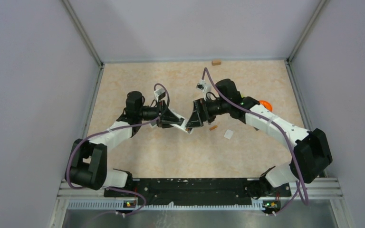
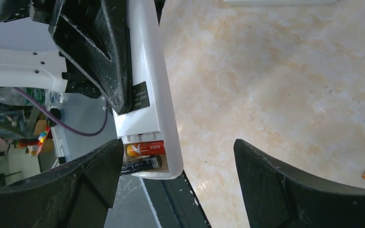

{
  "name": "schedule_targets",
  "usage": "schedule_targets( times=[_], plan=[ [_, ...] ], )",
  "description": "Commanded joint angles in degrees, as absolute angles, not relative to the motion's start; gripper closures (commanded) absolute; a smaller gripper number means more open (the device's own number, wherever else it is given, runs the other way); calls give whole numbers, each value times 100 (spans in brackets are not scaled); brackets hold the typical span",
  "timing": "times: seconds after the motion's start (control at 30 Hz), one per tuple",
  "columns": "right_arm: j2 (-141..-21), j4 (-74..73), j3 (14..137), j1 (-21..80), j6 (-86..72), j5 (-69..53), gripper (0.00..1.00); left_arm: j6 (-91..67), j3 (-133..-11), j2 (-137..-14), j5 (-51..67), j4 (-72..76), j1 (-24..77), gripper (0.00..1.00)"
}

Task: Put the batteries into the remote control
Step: Load the battery into the remote control.

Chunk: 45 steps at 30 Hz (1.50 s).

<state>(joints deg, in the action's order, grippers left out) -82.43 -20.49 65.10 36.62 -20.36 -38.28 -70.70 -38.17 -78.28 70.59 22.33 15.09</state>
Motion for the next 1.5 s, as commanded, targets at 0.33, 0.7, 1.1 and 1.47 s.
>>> schedule_targets(
  times=[0.33, 0.7, 1.1, 1.47],
  plan=[
    [-8090, -1280, 6218, 3653, -1997, -4896, 11, -6380, -4178, -7862, 7251, 1611, 1525, 100],
    [-8152, -1438, 6211, 3783, -1459, -5109, 11, -6566, -4251, -8025, 7186, 1487, 1529, 100],
    [-8435, -1628, 6320, 3858, -1290, -5076, 34, -6526, -4262, -8112, 7161, 1431, 1529, 100],
    [-8486, -1476, 6316, 3858, -1448, -5027, 51, -6415, -4242, -8121, 7137, 1364, 1529, 100]
  ],
)
